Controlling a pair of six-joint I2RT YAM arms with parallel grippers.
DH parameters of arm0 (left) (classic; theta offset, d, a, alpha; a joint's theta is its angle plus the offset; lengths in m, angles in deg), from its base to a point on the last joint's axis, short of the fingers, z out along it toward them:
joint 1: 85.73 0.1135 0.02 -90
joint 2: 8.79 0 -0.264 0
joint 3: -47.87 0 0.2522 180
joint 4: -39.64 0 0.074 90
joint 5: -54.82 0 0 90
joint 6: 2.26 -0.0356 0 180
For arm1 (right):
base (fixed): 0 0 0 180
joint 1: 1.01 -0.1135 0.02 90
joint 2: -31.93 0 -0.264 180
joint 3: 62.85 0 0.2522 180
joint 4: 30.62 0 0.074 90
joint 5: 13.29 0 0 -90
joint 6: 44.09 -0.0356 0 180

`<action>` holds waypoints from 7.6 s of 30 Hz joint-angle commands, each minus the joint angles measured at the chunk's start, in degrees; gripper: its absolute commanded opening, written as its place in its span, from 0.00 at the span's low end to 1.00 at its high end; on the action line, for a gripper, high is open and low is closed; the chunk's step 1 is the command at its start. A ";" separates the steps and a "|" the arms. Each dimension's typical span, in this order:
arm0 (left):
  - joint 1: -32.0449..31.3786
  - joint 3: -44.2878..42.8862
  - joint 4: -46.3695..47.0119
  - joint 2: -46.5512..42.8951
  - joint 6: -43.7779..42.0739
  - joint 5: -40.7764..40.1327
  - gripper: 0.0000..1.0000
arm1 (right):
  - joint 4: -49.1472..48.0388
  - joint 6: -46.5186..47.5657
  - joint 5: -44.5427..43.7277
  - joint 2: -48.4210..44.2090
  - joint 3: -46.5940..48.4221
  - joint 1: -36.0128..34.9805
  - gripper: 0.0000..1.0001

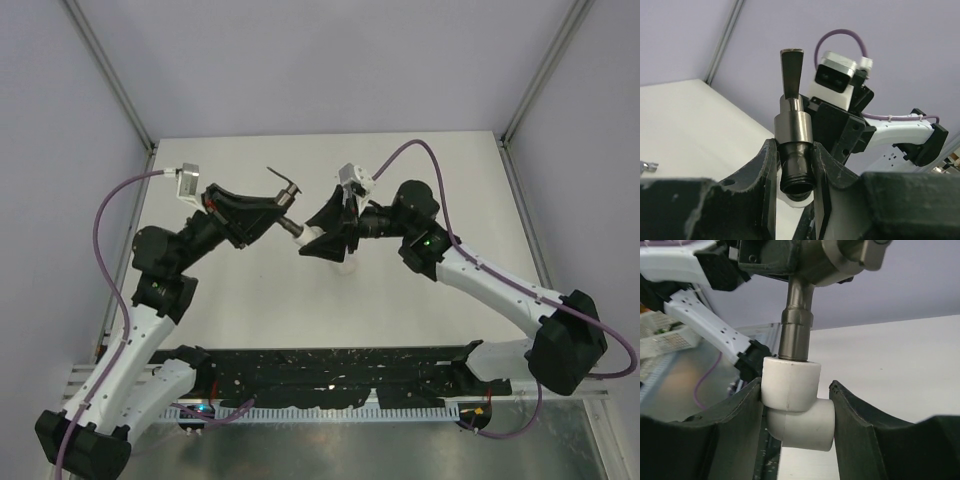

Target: Install the water faucets

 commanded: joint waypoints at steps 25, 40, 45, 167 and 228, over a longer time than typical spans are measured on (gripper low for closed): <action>-0.52 1.12 -6.53 -8.43 4.40 -19.25 0.00 | 10.81 24.13 -27.85 -5.62 2.65 -10.79 0.92; 0.18 5.15 7.52 -8.34 -12.36 -7.66 0.00 | -3.32 -14.03 -10.47 1.33 6.52 -0.71 0.05; 1.33 6.56 18.94 -7.55 -16.16 1.91 0.00 | -14.83 -41.67 0.35 6.43 7.23 5.81 0.05; 1.42 -1.52 -10.13 -4.65 13.55 -13.36 0.00 | -8.96 41.18 -62.64 4.68 -5.16 -22.92 0.70; 3.61 -6.53 -25.78 -5.97 1.07 -16.62 0.00 | 7.56 49.71 -68.11 3.97 3.27 -27.32 0.92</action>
